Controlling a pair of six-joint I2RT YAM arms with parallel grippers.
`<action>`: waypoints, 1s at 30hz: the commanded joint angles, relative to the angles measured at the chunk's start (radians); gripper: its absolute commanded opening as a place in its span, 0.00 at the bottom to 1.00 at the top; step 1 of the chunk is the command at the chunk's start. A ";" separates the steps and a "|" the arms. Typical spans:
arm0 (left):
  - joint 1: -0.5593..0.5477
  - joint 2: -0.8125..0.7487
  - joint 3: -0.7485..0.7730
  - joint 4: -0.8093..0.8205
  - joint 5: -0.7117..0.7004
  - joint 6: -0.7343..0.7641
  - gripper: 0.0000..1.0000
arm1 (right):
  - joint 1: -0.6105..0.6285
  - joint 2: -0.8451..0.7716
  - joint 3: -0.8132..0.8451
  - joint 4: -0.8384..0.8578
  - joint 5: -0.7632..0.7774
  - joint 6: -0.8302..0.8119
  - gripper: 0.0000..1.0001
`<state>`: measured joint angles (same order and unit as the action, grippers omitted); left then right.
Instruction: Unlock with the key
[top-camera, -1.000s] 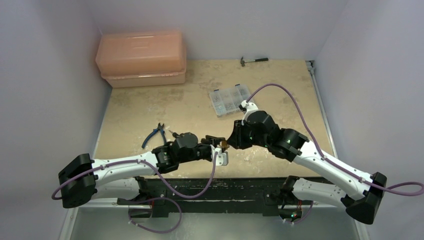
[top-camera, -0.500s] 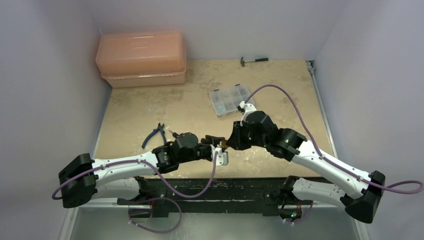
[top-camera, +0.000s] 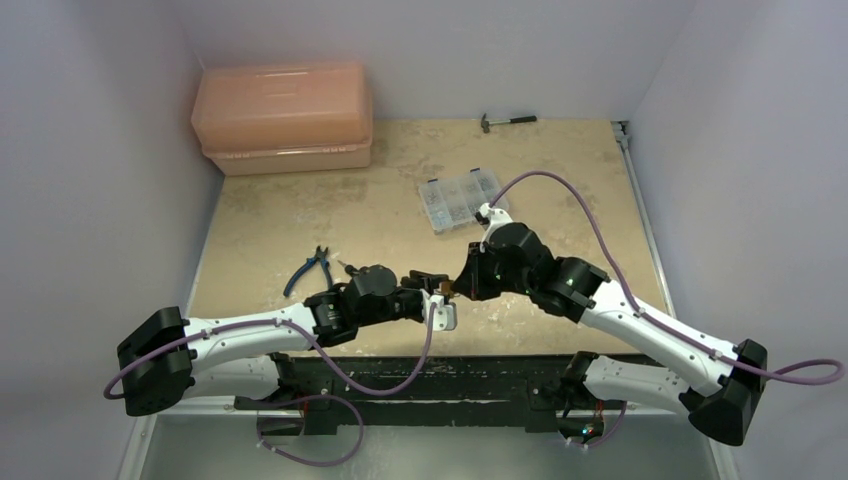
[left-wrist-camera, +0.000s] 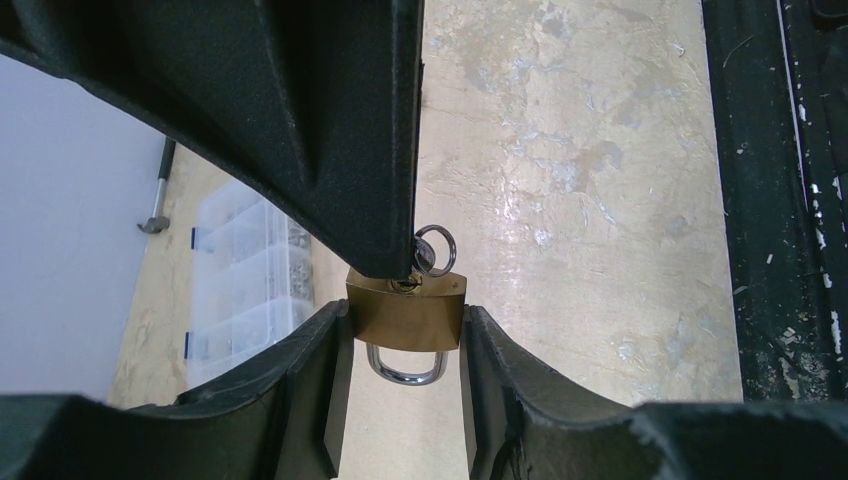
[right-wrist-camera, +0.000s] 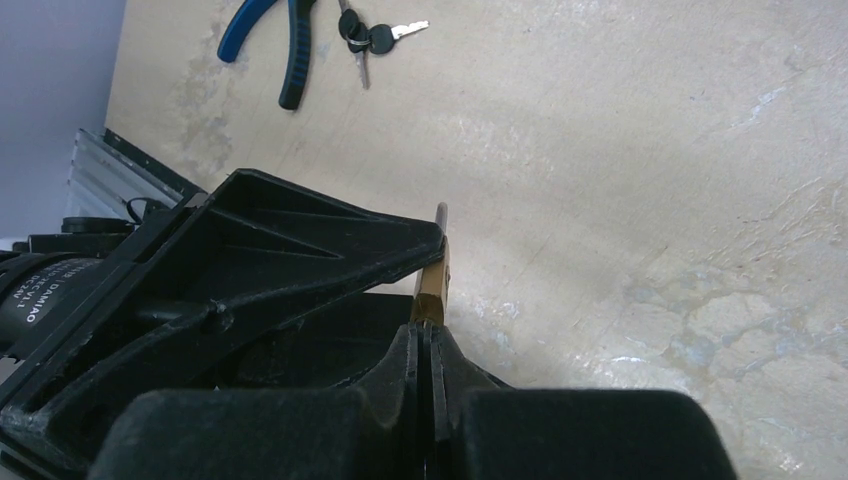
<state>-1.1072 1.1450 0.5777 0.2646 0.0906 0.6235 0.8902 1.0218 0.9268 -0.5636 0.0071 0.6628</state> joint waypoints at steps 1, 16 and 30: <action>-0.003 -0.022 0.042 0.075 0.017 0.006 0.00 | 0.000 0.006 -0.038 0.050 -0.005 0.023 0.00; -0.017 -0.060 0.058 -0.008 -0.086 0.105 0.00 | 0.000 0.022 -0.219 0.345 0.017 0.112 0.00; -0.016 -0.067 0.060 -0.071 -0.214 0.192 0.00 | 0.000 0.103 -0.270 0.603 -0.052 0.130 0.00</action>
<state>-1.1088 1.1263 0.5777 0.0563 -0.1215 0.7822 0.8894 1.1042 0.6624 -0.0349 -0.0265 0.7818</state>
